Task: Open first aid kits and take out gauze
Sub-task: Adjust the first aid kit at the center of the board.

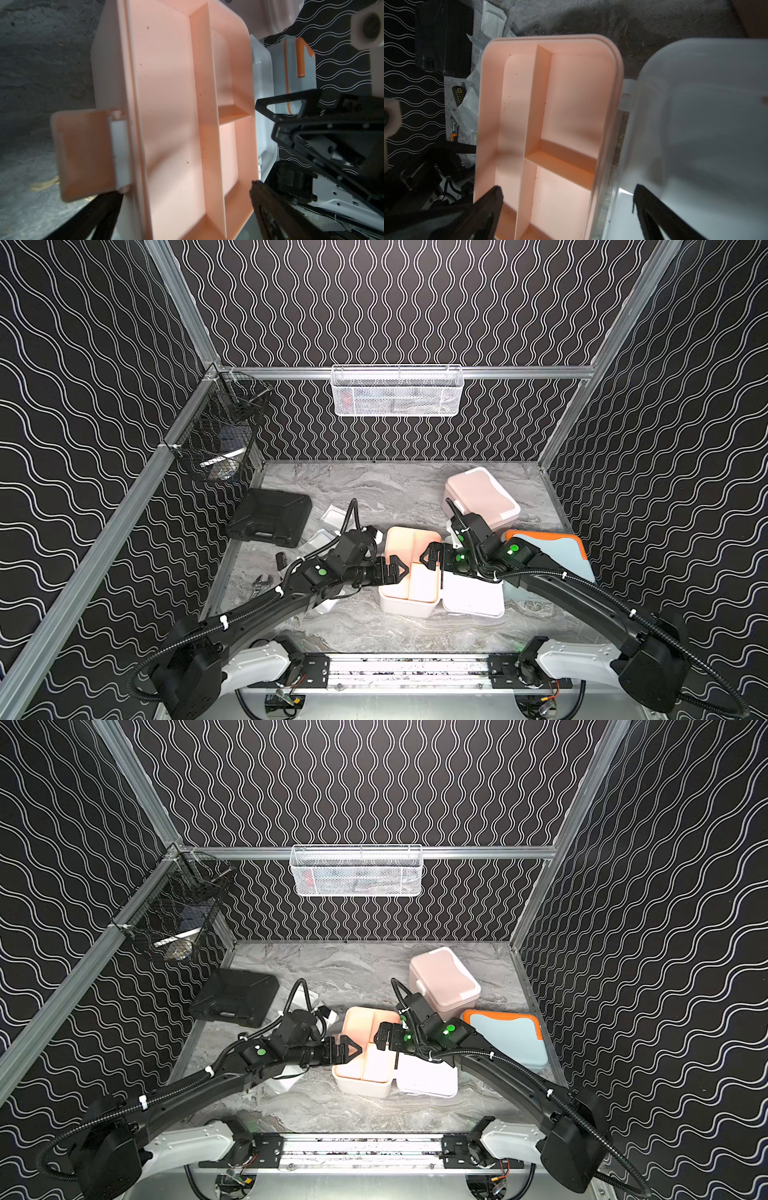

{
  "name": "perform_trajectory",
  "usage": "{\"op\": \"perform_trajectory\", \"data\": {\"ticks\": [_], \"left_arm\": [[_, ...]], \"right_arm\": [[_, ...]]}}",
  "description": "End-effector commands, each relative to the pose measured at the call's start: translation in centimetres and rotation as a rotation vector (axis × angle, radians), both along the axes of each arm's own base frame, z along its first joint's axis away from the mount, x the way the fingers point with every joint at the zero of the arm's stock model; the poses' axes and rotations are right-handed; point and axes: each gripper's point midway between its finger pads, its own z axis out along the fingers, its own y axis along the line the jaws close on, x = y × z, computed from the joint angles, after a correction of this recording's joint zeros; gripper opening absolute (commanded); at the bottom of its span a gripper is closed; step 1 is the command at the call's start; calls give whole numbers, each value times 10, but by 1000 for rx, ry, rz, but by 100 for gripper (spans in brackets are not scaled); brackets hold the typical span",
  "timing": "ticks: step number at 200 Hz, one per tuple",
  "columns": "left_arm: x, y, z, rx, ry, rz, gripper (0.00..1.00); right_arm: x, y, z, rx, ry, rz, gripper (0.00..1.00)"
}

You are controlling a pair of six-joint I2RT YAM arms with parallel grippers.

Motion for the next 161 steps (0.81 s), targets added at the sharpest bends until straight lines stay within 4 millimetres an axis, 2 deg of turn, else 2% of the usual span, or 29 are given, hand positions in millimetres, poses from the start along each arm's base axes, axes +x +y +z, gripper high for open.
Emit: {"op": "perform_trajectory", "data": {"ticks": [1, 86, 122, 161], "left_arm": [[-2, -2, 5, -29, -9, 40, 99], [-23, -9, 10, -42, -11, -5, 99], [-24, 13, 11, 43, -92, 16, 99], [-23, 39, 30, 84, -218, 63, 99]], "right_arm": [[3, 9, 3, 31, -9, 34, 100], [7, -1, 8, -19, -31, 34, 100], [6, -14, 16, -62, -81, 34, 100], [5, -30, 34, -88, -190, 38, 100]]}}
